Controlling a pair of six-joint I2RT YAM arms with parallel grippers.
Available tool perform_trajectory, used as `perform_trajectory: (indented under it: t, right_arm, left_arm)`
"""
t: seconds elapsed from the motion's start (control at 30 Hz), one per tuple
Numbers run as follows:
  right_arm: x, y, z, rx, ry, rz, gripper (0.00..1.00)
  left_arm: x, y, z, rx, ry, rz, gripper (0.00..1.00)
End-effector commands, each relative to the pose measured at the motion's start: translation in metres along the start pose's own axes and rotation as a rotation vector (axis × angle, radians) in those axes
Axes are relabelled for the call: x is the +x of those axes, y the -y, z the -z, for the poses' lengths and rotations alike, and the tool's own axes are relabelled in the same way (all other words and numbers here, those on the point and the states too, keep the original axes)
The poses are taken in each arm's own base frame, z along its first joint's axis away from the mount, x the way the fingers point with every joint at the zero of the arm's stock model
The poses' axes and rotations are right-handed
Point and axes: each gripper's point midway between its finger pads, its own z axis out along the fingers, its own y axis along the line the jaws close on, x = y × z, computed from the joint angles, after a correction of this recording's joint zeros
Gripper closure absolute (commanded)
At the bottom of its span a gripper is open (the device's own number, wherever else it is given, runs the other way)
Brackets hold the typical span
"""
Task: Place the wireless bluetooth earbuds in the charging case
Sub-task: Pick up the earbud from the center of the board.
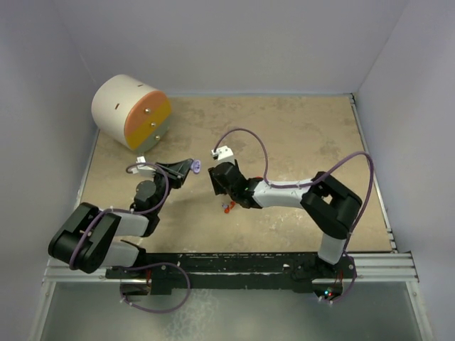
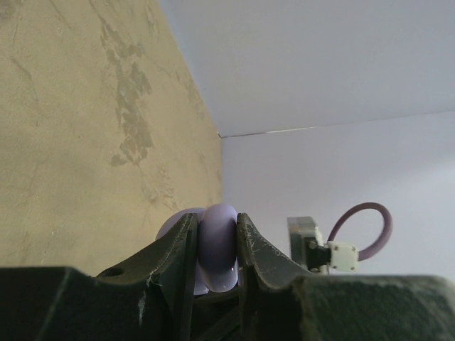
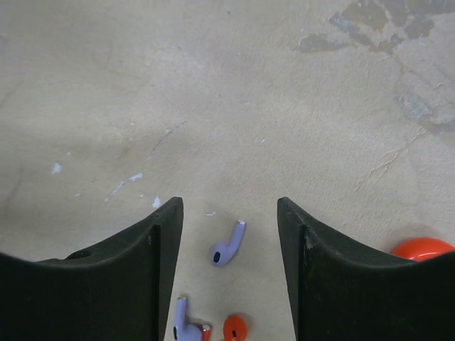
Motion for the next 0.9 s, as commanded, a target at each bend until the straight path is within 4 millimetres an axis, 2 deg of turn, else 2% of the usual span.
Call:
perform_trajectory:
  t: [0.0,0.4,0.87]
  right_arm:
    - [-0.022,-0.007,0.016,-0.053,0.053,-0.042,0.42]
    - [0.007,0.000,0.025,-0.048,-0.019,-0.078,0.46]
    - [0.009,-0.004,0.028,-0.060,-0.024,-0.081,0.51]
  left_arm:
    - [-0.005,0.004,0.003,0.018,0.014,-0.017,1.00]
    - [-0.004,0.007,0.001,0.036,0.002,-0.006,1.00]
    - [-0.001,0.004,-0.003,0.034,-0.008,0.004,1.00]
